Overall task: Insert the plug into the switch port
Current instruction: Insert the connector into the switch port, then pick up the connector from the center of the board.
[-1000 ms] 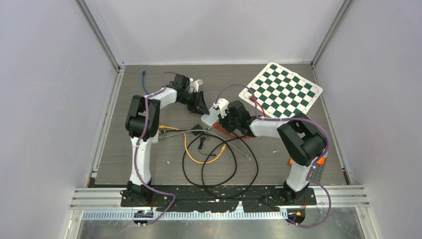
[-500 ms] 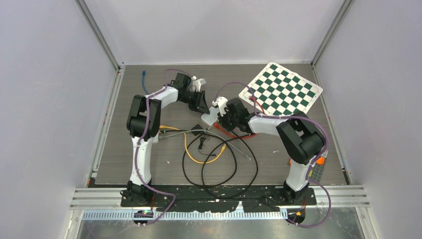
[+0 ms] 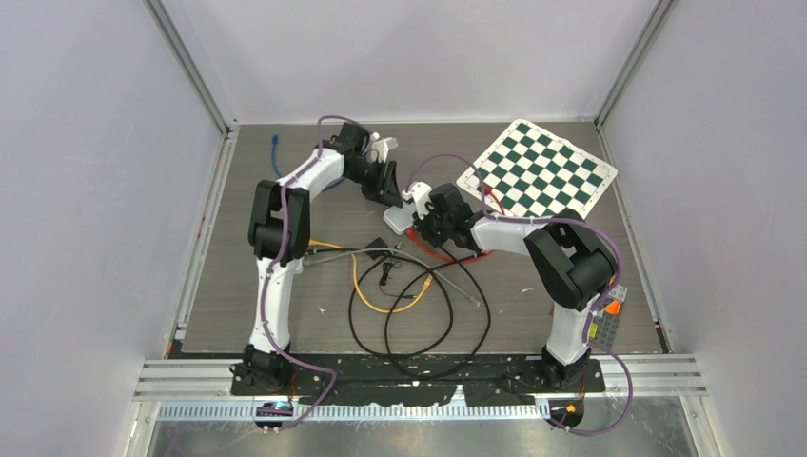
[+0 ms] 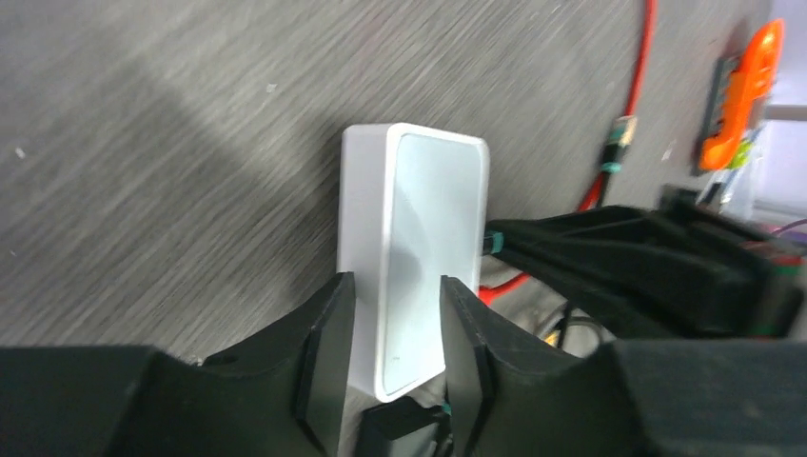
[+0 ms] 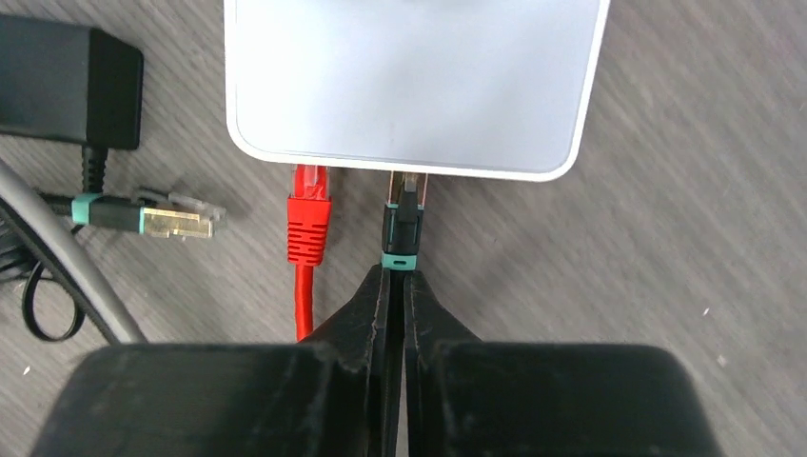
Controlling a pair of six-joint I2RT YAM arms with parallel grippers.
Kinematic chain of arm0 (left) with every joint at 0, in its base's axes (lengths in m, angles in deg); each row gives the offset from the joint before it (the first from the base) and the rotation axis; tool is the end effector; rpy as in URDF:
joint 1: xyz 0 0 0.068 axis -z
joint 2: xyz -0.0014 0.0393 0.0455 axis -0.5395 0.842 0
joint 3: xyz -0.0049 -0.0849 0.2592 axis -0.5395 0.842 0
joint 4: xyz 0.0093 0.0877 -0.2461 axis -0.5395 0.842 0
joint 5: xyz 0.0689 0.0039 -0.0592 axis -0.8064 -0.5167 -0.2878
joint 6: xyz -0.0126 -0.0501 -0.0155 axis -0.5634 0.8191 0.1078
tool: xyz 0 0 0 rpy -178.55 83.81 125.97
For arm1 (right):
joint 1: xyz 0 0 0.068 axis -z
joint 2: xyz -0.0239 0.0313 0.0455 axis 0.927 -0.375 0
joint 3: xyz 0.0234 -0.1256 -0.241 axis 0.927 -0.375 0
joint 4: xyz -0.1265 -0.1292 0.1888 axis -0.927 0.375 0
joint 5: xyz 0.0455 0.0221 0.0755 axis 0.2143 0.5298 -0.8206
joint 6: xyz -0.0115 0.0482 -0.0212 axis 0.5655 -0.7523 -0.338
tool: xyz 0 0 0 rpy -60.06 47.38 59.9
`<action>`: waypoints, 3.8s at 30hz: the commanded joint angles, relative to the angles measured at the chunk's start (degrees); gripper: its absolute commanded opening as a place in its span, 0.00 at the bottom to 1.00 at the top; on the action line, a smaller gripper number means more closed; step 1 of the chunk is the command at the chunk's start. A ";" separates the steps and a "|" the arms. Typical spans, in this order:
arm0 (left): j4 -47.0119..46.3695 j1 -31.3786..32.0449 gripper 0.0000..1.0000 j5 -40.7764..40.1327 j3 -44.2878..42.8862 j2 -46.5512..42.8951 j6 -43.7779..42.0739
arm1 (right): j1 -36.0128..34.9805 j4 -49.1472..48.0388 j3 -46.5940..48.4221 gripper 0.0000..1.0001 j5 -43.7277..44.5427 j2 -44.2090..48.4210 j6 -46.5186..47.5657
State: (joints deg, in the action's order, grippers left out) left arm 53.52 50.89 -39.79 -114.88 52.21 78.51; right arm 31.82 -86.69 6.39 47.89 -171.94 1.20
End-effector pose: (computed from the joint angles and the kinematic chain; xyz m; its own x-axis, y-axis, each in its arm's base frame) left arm 0.4498 -0.1742 0.1581 -0.8997 0.2236 -0.3749 0.4286 0.6158 -0.6612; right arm 0.3051 0.2275 0.1501 -0.4345 -0.5409 -0.7202 -0.7372 0.6730 -0.0608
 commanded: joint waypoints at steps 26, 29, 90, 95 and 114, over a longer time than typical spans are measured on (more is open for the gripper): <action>-1.69 -17.11 0.51 -41.54 -1.12 -11.77 30.41 | 0.27 10.22 22.10 0.47 1.64 -6.24 11.02; 0.76 -17.97 0.52 -50.69 -1.34 -12.34 35.27 | 0.40 10.19 20.82 0.49 1.90 -3.69 10.45; 28.13 -24.65 0.33 -47.27 -19.32 4.93 39.45 | 0.39 5.47 9.87 0.50 -1.28 24.46 5.34; 19.80 -24.63 0.38 -48.15 -11.14 -2.34 40.22 | 0.34 5.39 9.71 0.50 -1.55 25.01 4.30; -9.57 -24.29 0.38 -29.55 -0.98 -1.86 46.75 | 0.22 5.21 9.34 0.50 -1.19 25.14 4.94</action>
State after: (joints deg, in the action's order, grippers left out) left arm 49.56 26.43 -74.26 -114.84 48.63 123.91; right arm 32.21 -78.60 15.94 46.58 -148.45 5.68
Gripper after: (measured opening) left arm 0.380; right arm 0.502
